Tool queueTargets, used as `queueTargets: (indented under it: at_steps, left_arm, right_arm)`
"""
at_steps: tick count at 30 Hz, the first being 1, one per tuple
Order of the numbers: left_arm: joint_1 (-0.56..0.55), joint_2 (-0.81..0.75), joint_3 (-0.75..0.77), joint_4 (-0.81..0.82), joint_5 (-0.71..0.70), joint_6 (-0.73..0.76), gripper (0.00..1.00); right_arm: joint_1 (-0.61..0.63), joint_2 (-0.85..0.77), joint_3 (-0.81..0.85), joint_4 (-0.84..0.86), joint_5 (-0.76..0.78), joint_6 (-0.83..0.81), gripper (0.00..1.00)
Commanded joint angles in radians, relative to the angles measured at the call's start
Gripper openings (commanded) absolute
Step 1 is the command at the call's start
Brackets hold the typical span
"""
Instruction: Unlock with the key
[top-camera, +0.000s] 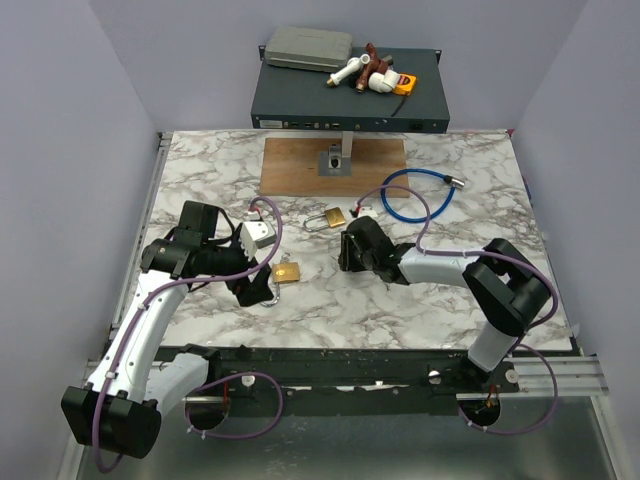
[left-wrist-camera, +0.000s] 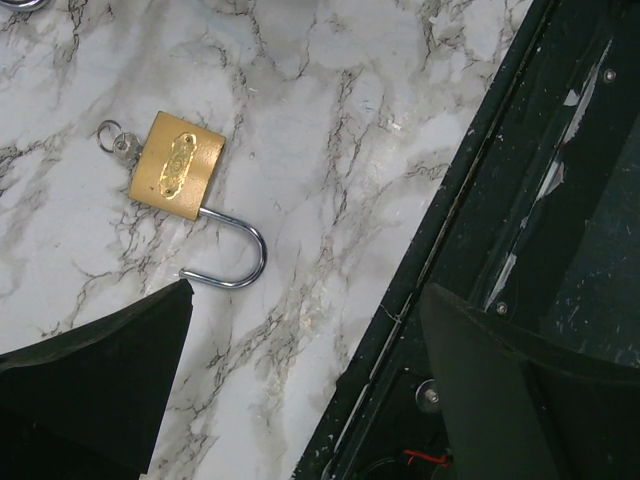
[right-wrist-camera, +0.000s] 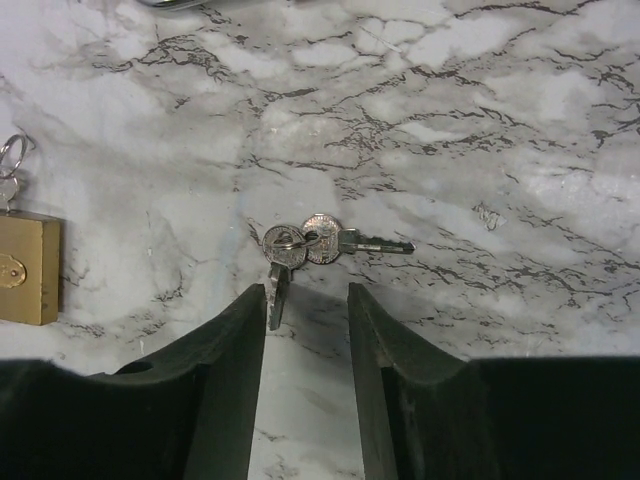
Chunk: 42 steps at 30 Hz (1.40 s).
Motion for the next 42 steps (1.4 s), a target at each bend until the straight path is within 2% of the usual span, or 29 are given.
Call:
queueTargets:
  at_steps: [1, 5, 14, 19, 23, 27, 30, 31, 42]
  left_arm:
    - [-0.006, -0.014, 0.013, -0.017, -0.003, 0.027, 0.94]
    - [-0.006, -0.019, 0.013, -0.022, -0.004, 0.037, 0.94]
    - [-0.006, -0.026, 0.012, -0.03, -0.021, 0.062, 0.94]
    - [-0.006, -0.027, 0.002, -0.029, -0.023, 0.066, 0.94]
    - [-0.006, -0.024, 0.001, -0.029, -0.023, 0.066, 0.94]
    - [-0.006, -0.017, 0.008, -0.037, -0.021, 0.072, 0.94]
    - [-0.006, -0.012, 0.009, -0.048, -0.018, 0.081, 0.94]
    - [-0.006, -0.009, 0.009, -0.053, -0.016, 0.084, 0.94]
    - [-0.018, 0.026, 0.034, -0.077, -0.009, 0.124, 0.94]
  right_arm:
    - [0.006, -0.007, 0.037, -0.021, 0.007, 0.012, 0.46]
    - [0.007, 0.029, 0.07, -0.032, 0.007, 0.029, 0.53]
    - [0.007, 0.102, 0.133, -0.055, 0.004, 0.052, 0.52]
    - [0.008, 0.113, 0.147, -0.069, 0.014, 0.042, 0.41]
    - [0.007, 0.108, 0.15, -0.081, 0.026, 0.028, 0.27]
    - [0.009, 0.11, 0.154, -0.093, 0.042, 0.011, 0.19]
    - [0.009, 0.108, 0.152, -0.113, 0.054, 0.002, 0.03]
    - [0.009, 0.104, 0.15, -0.122, 0.055, 0.0, 0.01]
    - [0.009, 0.009, 0.072, -0.119, 0.066, -0.019, 0.01]
